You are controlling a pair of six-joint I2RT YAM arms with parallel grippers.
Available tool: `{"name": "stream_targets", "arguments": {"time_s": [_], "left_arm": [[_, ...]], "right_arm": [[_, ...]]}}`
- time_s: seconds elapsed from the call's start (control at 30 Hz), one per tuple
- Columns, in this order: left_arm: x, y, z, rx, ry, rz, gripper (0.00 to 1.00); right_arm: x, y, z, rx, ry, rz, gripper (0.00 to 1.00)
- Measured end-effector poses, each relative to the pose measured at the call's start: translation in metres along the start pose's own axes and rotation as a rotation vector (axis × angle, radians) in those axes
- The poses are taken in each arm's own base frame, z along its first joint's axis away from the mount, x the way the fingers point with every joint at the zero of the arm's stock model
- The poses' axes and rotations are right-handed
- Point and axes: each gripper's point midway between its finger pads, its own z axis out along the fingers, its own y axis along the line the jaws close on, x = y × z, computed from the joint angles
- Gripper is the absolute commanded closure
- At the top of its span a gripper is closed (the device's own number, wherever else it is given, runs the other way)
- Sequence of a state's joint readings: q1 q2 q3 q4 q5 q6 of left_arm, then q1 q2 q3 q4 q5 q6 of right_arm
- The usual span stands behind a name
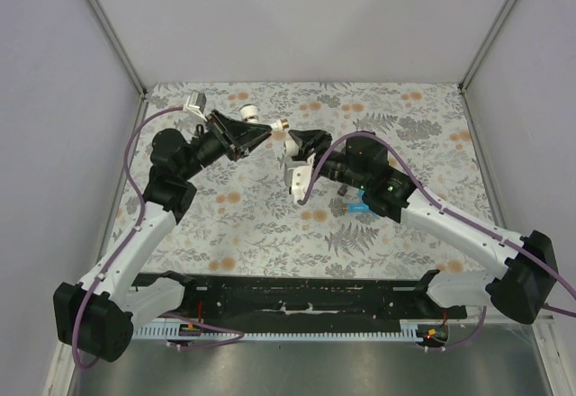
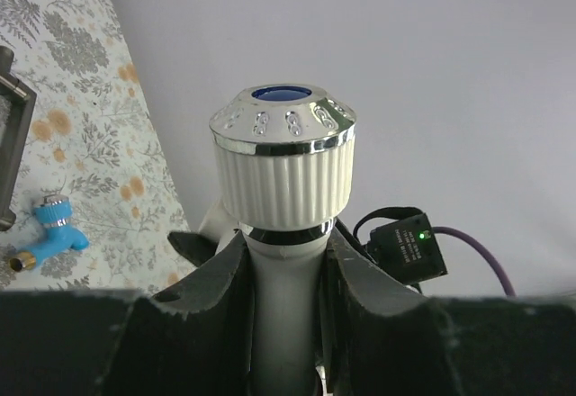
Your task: Install the water faucets
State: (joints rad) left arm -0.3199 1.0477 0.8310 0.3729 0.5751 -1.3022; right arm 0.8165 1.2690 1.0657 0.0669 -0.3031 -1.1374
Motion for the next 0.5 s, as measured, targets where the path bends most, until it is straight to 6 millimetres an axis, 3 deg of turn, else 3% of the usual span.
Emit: {"name": "stream_targets", "arguments": {"time_s": [0.3, 0.5], "left_arm": [[-0.003, -0.009, -0.001, -0.089, 0.023, -0.112, 0.98], [-0.004, -0.02, 0.001, -0.108, 0.047, -0.147, 0.98]], "right_arm": [[0.022, -0.041, -0.011, 0.244, 0.108, -0.16, 1.0], [0.019, -0.056, -0.017, 0.333, 0.111, -0.305, 1.0]]}}
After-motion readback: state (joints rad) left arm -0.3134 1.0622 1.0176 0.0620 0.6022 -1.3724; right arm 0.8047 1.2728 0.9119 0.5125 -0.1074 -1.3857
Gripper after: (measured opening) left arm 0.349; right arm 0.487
